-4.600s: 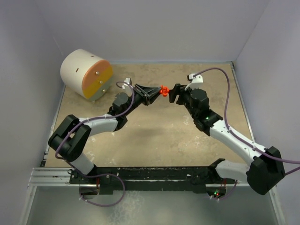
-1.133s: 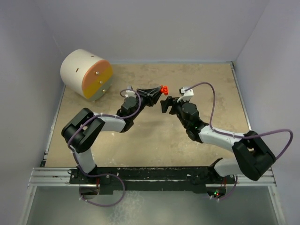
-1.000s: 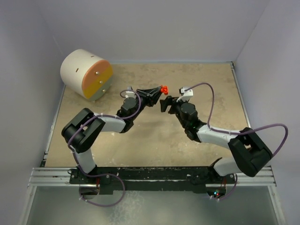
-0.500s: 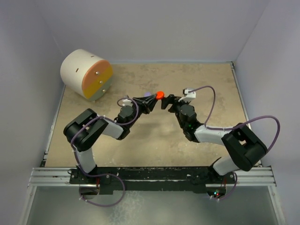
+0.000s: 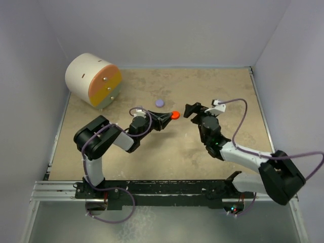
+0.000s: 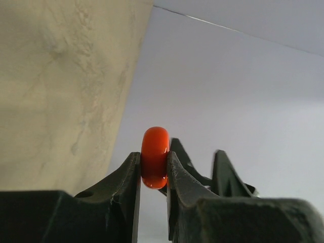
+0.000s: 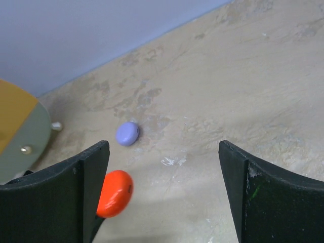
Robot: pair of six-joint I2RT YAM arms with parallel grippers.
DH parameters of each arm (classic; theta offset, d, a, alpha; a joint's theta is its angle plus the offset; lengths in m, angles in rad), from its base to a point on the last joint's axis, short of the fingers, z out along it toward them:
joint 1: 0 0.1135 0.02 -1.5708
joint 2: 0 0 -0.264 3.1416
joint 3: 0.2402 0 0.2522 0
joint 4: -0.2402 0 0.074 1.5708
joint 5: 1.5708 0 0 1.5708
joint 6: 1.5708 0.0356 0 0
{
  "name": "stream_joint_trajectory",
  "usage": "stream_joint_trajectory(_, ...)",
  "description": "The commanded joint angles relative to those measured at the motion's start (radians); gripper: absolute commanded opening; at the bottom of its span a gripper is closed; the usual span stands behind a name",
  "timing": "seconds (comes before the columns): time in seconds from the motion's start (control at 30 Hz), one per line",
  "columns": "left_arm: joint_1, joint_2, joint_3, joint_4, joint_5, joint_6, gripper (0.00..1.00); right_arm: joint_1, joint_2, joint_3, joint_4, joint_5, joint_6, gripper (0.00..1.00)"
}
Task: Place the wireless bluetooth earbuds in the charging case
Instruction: Close the charging case, then place the charging case at the center of the board.
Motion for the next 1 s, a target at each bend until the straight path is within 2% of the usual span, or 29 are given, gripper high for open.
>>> stream_joint_trajectory(0.0,0.022,-0.033,0.043,-0.116,0.044,0.236,0.0,-0.001,-0.192,-0.054,-0.069,0.043,0.048,0.9)
stream_joint_trajectory(0.2,0.03,-0.052,0.115,-0.314,0.0,0.439,0.0,-0.001,-0.365,-0.043,-0.233,-0.004,0.031,0.91)
stream_joint_trajectory(0.37,0.03,-0.013,0.181,-0.399,-0.021,0.53,0.0,-0.001,-0.319,0.038,-0.397,-0.061,0.02,0.96)
stream_joint_trajectory(0.57,0.03,0.017,0.224,-0.479,-0.071,0.618,0.0,0.001,-0.371,-0.016,-0.38,-0.142,0.032,0.98)
stream_joint_trajectory(0.8,0.033,0.06,0.254,-0.498,-0.081,0.657,0.0,0.002,-0.441,-0.074,-0.379,-0.163,0.026,0.98)
stream_joint_trajectory(0.9,0.032,0.07,0.259,-0.508,-0.082,0.672,0.09,0.003,-0.442,-0.075,-0.39,-0.178,0.023,0.98)
stream_joint_trajectory(0.97,0.032,0.068,0.258,-0.523,-0.084,0.684,0.21,0.005,-0.445,-0.077,-0.394,-0.188,0.021,0.98)
